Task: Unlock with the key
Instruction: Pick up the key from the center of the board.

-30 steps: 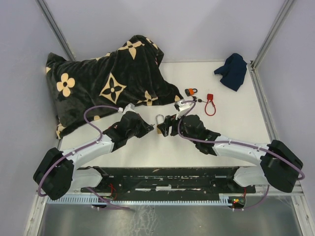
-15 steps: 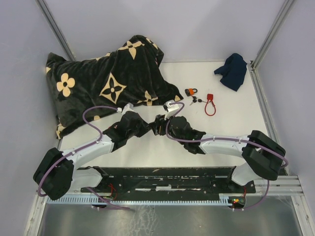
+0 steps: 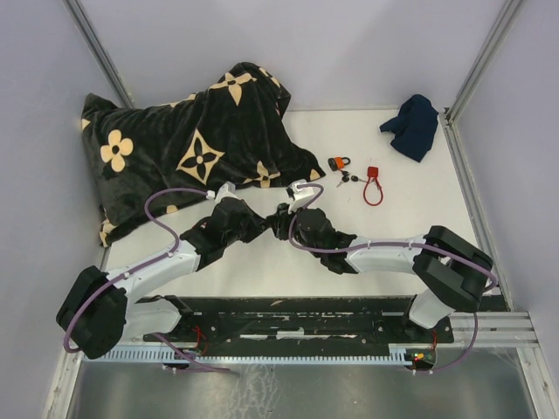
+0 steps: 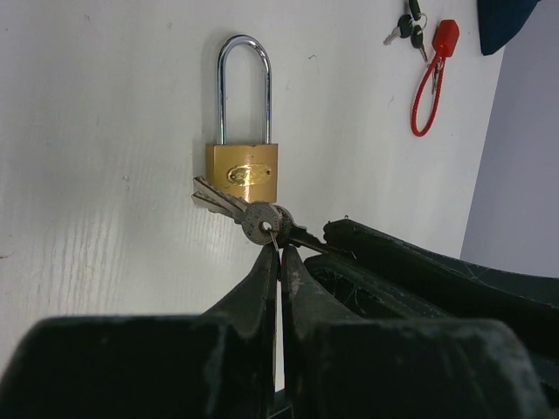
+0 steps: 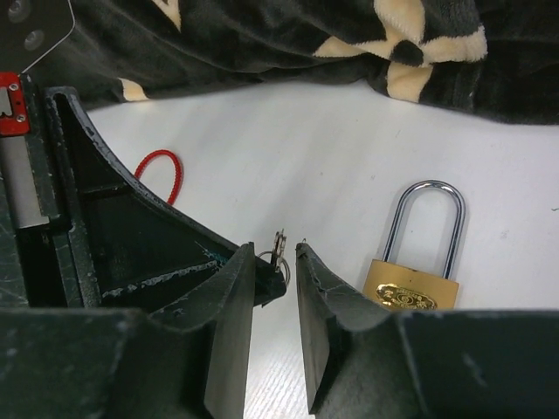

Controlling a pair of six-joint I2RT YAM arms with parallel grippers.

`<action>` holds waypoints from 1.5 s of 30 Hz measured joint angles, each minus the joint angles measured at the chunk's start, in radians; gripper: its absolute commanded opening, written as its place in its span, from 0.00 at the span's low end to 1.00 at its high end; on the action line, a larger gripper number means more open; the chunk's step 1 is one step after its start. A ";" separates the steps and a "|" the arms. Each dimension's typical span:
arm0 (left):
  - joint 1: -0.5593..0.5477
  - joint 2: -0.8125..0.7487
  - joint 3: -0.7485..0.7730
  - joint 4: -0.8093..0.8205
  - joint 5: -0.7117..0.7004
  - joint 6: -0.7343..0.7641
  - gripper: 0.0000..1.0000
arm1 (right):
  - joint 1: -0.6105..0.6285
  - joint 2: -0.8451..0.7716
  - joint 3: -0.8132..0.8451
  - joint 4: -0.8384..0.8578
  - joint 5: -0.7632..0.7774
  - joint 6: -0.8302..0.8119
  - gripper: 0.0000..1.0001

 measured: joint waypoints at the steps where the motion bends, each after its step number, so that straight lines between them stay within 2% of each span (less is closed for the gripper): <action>1: 0.000 0.000 0.000 0.000 0.000 0.000 0.03 | 0.000 0.003 0.000 0.006 0.002 -0.002 0.30; 5: -0.002 -0.002 0.000 0.001 0.003 -0.003 0.03 | 0.000 0.013 0.002 0.014 0.011 -0.009 0.19; 8: -0.004 -0.004 0.000 0.001 0.006 -0.005 0.03 | 0.000 0.021 0.002 0.017 0.014 -0.017 0.05; 10: -0.005 -0.006 0.000 0.002 0.007 -0.005 0.05 | 0.000 0.021 0.002 0.019 0.014 -0.024 0.02; 11: -0.005 -0.006 0.000 0.003 0.007 -0.005 0.09 | 0.000 0.021 0.002 0.023 0.014 -0.030 0.02; 14: -0.005 -0.011 0.000 0.000 0.009 -0.004 0.36 | 0.000 0.021 0.002 0.031 0.010 -0.055 0.02; 15: -0.005 -0.015 0.000 -0.006 0.012 -0.002 0.42 | 0.000 0.018 0.002 0.031 0.010 -0.068 0.02; 19: -0.006 -0.052 -0.002 -0.028 0.027 0.029 0.47 | -0.019 -0.027 0.002 -0.018 -0.034 -0.133 0.02; 25: -0.006 -0.186 -0.002 -0.025 0.051 0.188 0.53 | -0.106 -0.193 0.036 -0.250 -0.225 -0.264 0.02; 30: -0.005 -0.257 -0.002 0.024 0.112 0.369 0.54 | -0.240 -0.296 0.174 -0.507 -0.472 -0.376 0.02; 37: 0.008 -0.236 -0.002 0.214 0.290 0.525 0.54 | -0.349 -0.311 0.372 -0.842 -0.797 -0.542 0.02; 45: 0.061 -0.103 0.003 0.454 0.556 0.559 0.51 | -0.417 -0.259 0.560 -1.151 -1.056 -0.702 0.02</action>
